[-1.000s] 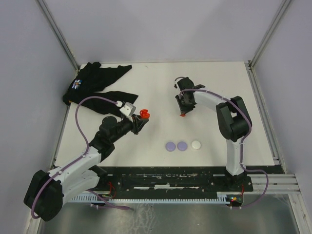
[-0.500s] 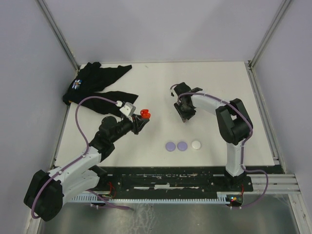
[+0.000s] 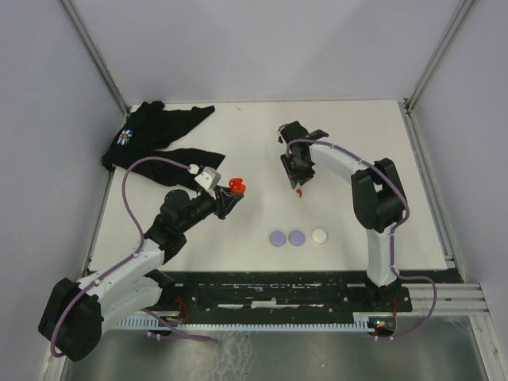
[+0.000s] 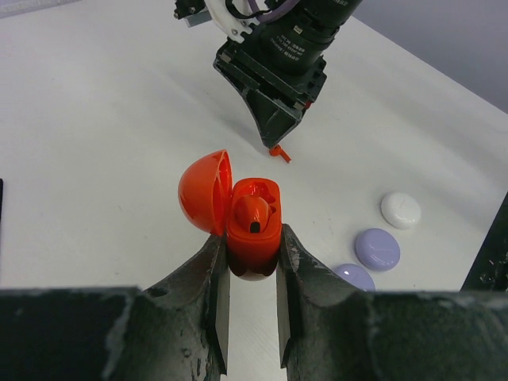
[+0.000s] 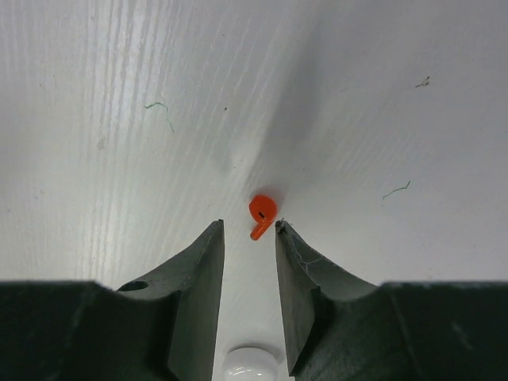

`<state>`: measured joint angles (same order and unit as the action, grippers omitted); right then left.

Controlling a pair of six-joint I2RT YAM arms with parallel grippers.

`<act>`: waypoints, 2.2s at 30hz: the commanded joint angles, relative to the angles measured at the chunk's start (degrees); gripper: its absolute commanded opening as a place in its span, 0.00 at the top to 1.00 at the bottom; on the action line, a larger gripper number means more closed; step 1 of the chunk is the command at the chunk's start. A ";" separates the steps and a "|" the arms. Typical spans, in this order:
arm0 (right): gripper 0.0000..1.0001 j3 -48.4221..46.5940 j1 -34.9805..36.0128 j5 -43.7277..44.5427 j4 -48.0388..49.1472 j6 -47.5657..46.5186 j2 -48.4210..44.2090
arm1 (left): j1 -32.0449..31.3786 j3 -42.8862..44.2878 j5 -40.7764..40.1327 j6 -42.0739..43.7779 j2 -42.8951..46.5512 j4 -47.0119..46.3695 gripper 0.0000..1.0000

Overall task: Insert the wireless bluetooth earbuds into the charging case
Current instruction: Pick up the earbud from the center of the board.

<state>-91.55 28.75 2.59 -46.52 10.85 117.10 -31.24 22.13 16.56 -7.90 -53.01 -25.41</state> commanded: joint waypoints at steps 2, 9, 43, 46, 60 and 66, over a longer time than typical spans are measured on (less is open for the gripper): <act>0.61 -4.11 -0.49 0.79 -3.67 4.67 3.69 | 0.21 1.40 0.91 0.67 1.16 -2.15 0.97; 0.61 -4.60 -0.86 1.19 -4.45 5.89 5.27 | 0.22 1.59 1.26 1.18 0.60 -2.04 0.97; 0.77 6.70 4.46 -0.09 6.27 -0.44 -24.08 | 0.22 -0.42 9.05 4.19 1.81 -15.99 0.97; 0.77 9.00 6.93 -0.13 10.27 -3.49 -29.70 | 0.21 -0.38 10.79 4.74 1.90 -18.18 0.97; 0.78 22.25 16.34 -6.15 37.32 -12.34 -51.13 | 0.21 5.62 14.61 4.48 -1.68 -20.51 0.97; 0.77 24.98 19.26 -10.79 45.74 -13.26 -52.23 | 0.19 7.58 16.46 2.05 -2.93 -22.32 0.97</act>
<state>-67.33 46.33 -4.27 -10.79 -0.58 65.17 -31.20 26.30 30.83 -5.08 -55.46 -43.05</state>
